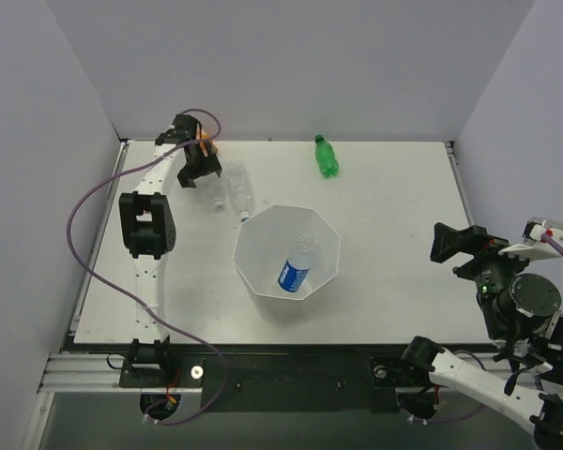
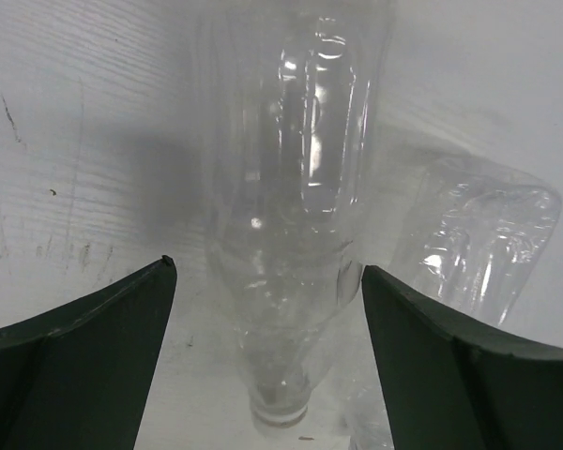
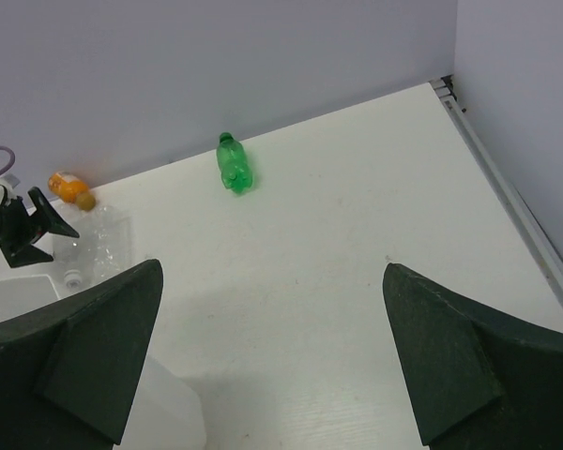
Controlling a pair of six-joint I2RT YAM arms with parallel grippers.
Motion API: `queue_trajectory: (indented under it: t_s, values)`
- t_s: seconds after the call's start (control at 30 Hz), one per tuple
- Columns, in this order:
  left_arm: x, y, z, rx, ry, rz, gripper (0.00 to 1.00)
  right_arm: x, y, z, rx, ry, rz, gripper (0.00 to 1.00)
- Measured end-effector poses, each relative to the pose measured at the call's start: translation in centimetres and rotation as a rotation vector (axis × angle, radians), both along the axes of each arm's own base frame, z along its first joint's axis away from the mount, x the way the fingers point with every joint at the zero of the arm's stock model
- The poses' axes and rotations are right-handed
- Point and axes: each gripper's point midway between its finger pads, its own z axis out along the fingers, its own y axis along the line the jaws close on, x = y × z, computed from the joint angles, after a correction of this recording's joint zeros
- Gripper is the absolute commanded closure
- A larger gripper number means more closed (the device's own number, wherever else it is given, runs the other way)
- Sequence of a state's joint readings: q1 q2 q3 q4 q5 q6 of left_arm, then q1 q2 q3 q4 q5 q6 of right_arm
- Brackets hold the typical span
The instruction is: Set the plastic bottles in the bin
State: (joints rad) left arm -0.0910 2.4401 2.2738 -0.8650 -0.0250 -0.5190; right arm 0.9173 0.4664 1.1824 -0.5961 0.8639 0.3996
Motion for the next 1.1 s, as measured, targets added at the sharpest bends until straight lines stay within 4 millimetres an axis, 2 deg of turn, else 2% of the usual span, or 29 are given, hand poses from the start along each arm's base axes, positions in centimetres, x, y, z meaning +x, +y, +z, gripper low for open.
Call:
queue_trajectory:
  t_s: [0.1,0.13,0.17,0.23,0.33,0.4,0.43,0.47,0.53,0.57,0.63,0.67,0.7,0.8,0.87,0.93,0.97,1.0,1.03,1.1]
  values:
    - [-0.4,0.0,-1.7,0.001,0.039,0.001,0.36,-0.1,-0.3,-0.4,0.001,0.011,-0.018,0.03]
    - [-0.4,-0.1,-1.9,-0.002,0.045,0.002,0.45,-0.1,-0.4,-0.4,0.0,0.013,-0.024,0.03]
    - [-0.4,-0.1,-2.0,-0.005,0.044,-0.001,0.47,-0.1,-0.6,-0.5,-0.002,0.015,-0.031,0.03]
    - [-0.3,-0.2,-1.8,-0.008,0.036,-0.002,0.59,-0.1,-0.8,-0.6,-0.008,0.017,-0.044,0.03]
    - [-0.6,-0.3,-1.8,-0.009,0.034,-0.006,0.61,0.0,-1.0,-0.7,-0.023,0.022,-0.062,0.03]
    - [-2.2,-0.4,-1.4,-0.003,0.06,-0.015,0.61,0.3,-0.8,-0.7,-0.044,0.03,-0.069,0.03]
    - [-3.1,-0.6,-1.0,0.0,0.068,-0.023,0.7,0.5,-0.6,-0.8,-0.057,0.036,-0.071,0.03]
    - [-3.8,-0.7,-0.5,0.001,0.073,-0.029,0.71,0.7,-0.3,-0.8,-0.072,0.042,-0.071,0.03]
    - [-5.9,-1.2,1.4,0.006,0.067,-0.053,0.72,1.3,0.4,-1.0,-0.101,0.056,-0.069,0.03]
    - [-7.0,-1.5,2.9,0.007,0.05,-0.068,0.72,1.7,0.9,-1.1,-0.115,0.064,-0.068,0.03]
    - [-9.1,-2.1,7.4,-0.008,-0.035,-0.099,0.72,2.2,1.7,-1.1,-0.135,0.071,-0.06,0.03]
    - [-10.3,-2.5,11.0,-0.024,-0.119,-0.119,0.71,2.6,2.3,-1.0,-0.141,0.071,-0.051,0.03]
    - [-11.1,-2.8,13.8,-0.038,-0.187,-0.134,0.71,2.8,2.6,-1.0,-0.143,0.07,-0.043,0.03]
    - [-14.3,-3.9,24.8,-0.111,-0.486,-0.201,0.71,3.3,3.7,-0.8,-0.148,0.061,-0.015,0.03]
    - [-17.5,-5.1,32.5,-0.17,-0.711,-0.27,0.71,3.8,4.6,-0.6,-0.152,0.059,0.007,0.03]
    - [-21.4,-6.9,37.9,-0.225,-0.89,-0.362,0.69,4.2,5.6,-0.8,-0.158,0.066,0.034,0.03]
    - [-23.7,-8.2,40.0,-0.259,-0.966,-0.425,0.69,4.3,6.0,-0.9,-0.158,0.069,0.047,0.03]
    - [-25.3,-9.3,41.1,-0.285,-1.008,-0.477,0.68,4.4,6.3,-0.9,-0.152,0.069,0.058,0.03]
    - [-27.8,-10.9,42.2,-0.323,-1.062,-0.558,0.68,4.4,6.5,-1.0,-0.144,0.067,0.065,0.03]
    - [-30.6,-12.7,42.6,-0.37,-1.105,-0.654,0.68,4.3,6.7,-1.6,-0.116,0.06,0.079,0.04]
